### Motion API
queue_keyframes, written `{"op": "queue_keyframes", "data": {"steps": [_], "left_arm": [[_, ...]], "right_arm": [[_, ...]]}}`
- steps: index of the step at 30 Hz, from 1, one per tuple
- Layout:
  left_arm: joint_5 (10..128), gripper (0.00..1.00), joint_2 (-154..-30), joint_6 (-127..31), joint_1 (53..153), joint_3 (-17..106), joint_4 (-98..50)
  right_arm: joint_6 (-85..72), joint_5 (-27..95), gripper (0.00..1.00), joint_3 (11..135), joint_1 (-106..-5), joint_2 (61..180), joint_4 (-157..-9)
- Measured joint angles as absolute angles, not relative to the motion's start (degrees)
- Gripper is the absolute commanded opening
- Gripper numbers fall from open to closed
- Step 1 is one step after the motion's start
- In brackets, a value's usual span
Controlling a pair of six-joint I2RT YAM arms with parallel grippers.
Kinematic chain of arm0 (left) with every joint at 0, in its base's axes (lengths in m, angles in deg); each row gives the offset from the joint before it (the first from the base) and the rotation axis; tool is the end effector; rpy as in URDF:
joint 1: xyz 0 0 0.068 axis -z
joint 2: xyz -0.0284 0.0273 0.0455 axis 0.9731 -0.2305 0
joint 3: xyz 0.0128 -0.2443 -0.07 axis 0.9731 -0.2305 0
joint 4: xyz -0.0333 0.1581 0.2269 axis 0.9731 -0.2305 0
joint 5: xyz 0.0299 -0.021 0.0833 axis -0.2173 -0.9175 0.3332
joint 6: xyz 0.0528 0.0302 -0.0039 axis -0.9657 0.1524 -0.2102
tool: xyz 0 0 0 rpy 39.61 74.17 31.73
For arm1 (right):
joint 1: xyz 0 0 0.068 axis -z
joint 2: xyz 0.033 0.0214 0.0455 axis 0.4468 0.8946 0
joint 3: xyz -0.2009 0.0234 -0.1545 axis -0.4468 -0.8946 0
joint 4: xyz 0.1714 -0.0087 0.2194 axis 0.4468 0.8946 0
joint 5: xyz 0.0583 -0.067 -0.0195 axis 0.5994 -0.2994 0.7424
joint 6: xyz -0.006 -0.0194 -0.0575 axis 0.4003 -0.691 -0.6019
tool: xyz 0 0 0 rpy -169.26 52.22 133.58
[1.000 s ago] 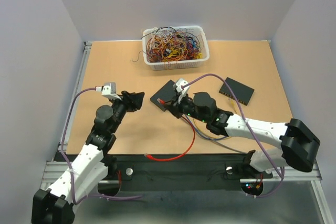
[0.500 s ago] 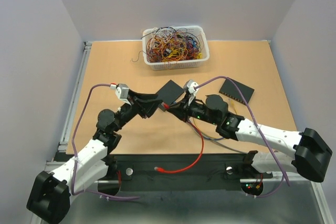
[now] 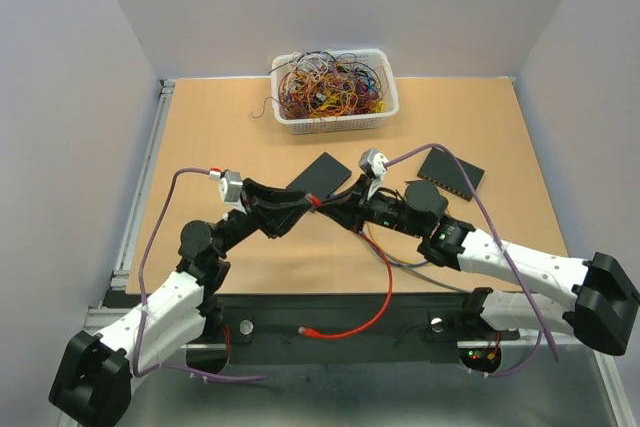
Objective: Insert the plug into the switch port
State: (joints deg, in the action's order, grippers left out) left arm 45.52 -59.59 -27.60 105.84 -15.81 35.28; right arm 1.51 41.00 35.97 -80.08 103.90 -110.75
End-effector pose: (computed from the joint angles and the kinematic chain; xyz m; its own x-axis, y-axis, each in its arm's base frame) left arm 0.1583 -0.1156 0.2535 -0.0578 -0.4879 -0.8710 0.9207 0.3113 -0.2354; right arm 0.1665 0.2451 0.2736 -0.2319 0.1047 -0.9671 -0.9009 0.3517 0.2541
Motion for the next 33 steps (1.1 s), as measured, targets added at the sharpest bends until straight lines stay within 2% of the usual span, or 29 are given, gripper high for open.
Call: {"op": "queue_keyframes", "data": {"steps": [16, 18, 25, 30, 33], "left_arm": [[41.13, 0.47, -56.51, -25.76, 105.93, -16.99, 40.81], [41.0, 0.4, -56.56, -25.65, 105.93, -17.01, 41.38], [40.43, 0.32, -58.46, -24.38, 105.95, -18.06, 44.52], [40.17, 0.15, -58.81, -23.66, 105.97, -18.06, 45.73], [39.99, 0.14, -58.81, -23.29, 105.97, -18.06, 46.23]], "right_arm": [[4.65, 45.4, 0.0, 35.97, -80.08, 101.98, -113.75], [4.83, 45.59, 0.0, 35.97, -80.08, 102.15, -114.29], [5.46, 46.99, 0.0, 35.97, -80.08, 103.66, -115.1], [5.88, 47.76, 0.0, 35.97, -80.08, 103.92, -115.71], [5.94, 47.87, 0.0, 35.97, -80.08, 104.07, -116.15]]}}
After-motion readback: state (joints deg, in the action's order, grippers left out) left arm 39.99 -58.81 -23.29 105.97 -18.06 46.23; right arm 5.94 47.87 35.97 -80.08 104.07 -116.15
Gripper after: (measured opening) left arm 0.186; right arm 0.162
